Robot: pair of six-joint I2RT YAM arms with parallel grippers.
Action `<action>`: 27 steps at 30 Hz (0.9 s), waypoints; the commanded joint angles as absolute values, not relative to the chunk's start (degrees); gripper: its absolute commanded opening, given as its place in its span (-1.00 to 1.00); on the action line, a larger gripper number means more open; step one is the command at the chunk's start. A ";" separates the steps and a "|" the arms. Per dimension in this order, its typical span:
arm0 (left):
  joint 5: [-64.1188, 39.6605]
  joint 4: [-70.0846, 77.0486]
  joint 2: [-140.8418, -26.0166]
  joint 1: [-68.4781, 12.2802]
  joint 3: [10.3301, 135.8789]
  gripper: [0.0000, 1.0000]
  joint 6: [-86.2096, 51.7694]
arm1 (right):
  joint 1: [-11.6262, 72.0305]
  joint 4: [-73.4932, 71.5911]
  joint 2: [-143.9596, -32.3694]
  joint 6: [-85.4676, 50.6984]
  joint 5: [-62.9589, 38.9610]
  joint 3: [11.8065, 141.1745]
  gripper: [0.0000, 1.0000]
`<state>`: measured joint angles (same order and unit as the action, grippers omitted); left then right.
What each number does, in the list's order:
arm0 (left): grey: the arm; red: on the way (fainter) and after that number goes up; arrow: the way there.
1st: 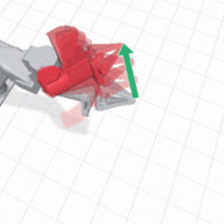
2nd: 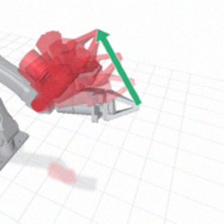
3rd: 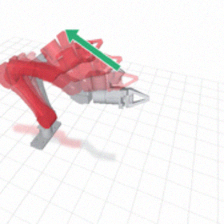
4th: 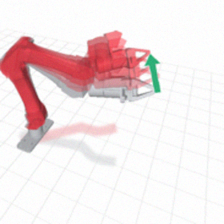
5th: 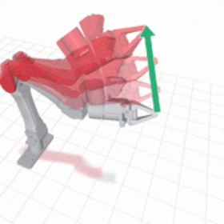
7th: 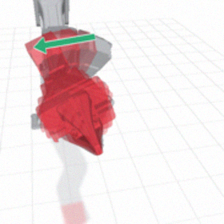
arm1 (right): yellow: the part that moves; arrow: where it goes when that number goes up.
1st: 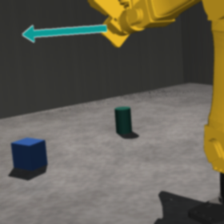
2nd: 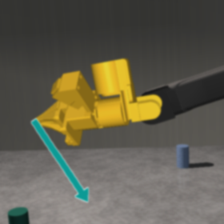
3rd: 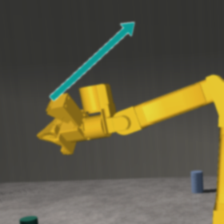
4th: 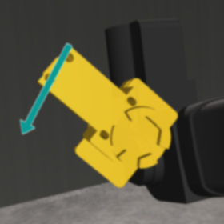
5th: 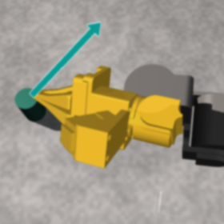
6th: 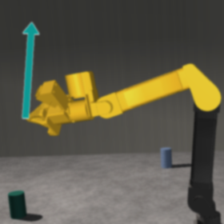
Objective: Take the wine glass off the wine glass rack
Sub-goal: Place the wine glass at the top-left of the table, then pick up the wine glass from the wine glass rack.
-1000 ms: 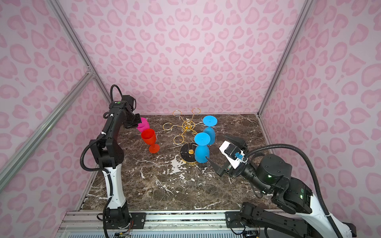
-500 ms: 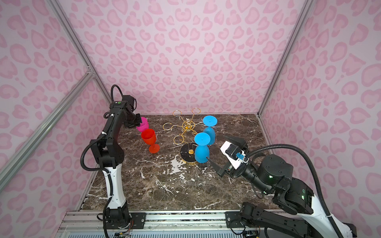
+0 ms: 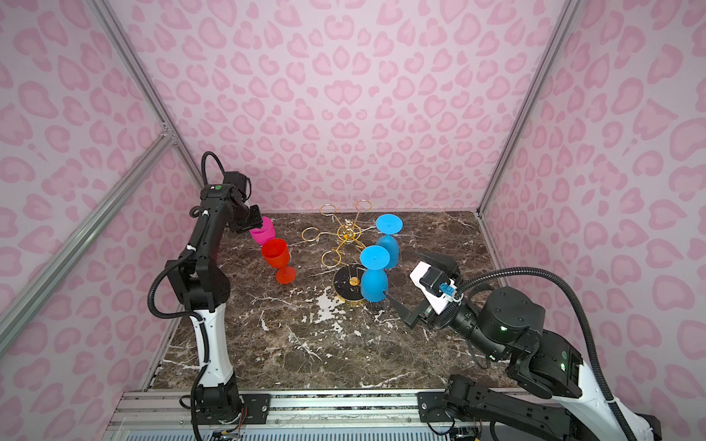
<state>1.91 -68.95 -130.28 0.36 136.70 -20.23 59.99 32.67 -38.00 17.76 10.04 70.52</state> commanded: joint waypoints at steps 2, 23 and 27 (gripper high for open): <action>2.77 -69.21 -127.63 0.73 137.64 0.04 -20.92 | 60.05 32.26 -37.88 17.58 10.95 70.53 1.00; -8.55 -59.51 -95.41 -1.54 125.77 0.22 -24.39 | 28.70 36.59 -49.70 -17.43 -5.27 80.59 0.75; -11.07 -51.78 -84.14 -5.32 114.64 0.19 -27.03 | 13.39 30.32 -51.81 -32.27 -27.09 74.76 0.61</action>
<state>-7.90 -58.98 -88.49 -4.12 119.07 -24.58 18.61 34.00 -50.85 -17.45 -6.57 77.67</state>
